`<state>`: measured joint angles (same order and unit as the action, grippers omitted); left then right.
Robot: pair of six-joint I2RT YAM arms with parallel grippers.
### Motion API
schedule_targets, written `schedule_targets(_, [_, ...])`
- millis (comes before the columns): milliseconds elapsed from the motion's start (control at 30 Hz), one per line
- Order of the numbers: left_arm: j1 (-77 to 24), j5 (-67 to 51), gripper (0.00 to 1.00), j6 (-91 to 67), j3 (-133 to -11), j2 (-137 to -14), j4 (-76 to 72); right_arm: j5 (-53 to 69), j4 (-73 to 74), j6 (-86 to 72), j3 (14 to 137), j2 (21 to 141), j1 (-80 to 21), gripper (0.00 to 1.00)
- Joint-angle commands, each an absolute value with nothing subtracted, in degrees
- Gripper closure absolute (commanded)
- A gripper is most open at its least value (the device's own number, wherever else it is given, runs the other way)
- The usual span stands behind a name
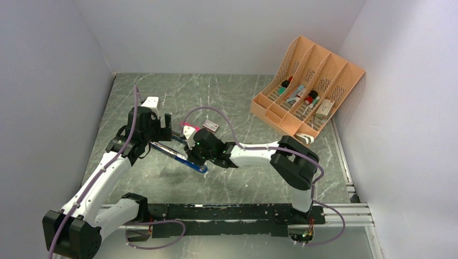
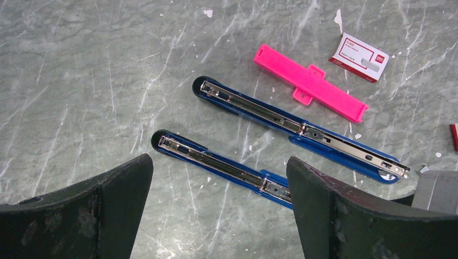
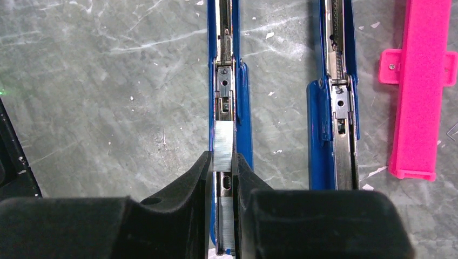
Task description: Load the staples into the stapler
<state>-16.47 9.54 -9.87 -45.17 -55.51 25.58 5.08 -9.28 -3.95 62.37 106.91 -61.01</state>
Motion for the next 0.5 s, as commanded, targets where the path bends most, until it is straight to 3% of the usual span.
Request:
schedule_targets(0, [-16.52, 8.37, 0.02, -9.70, -45.09, -54.93, 24.69, 4.83, -8.44, -4.57, 64.16, 107.71, -60.65, 1.00])
schedule_targets(467, [-16.52, 8.43, 0.02, -9.68, -45.09, -54.93, 24.65, 4.95, -7.92, -4.75, 64.41, 108.27, -60.60, 1.00])
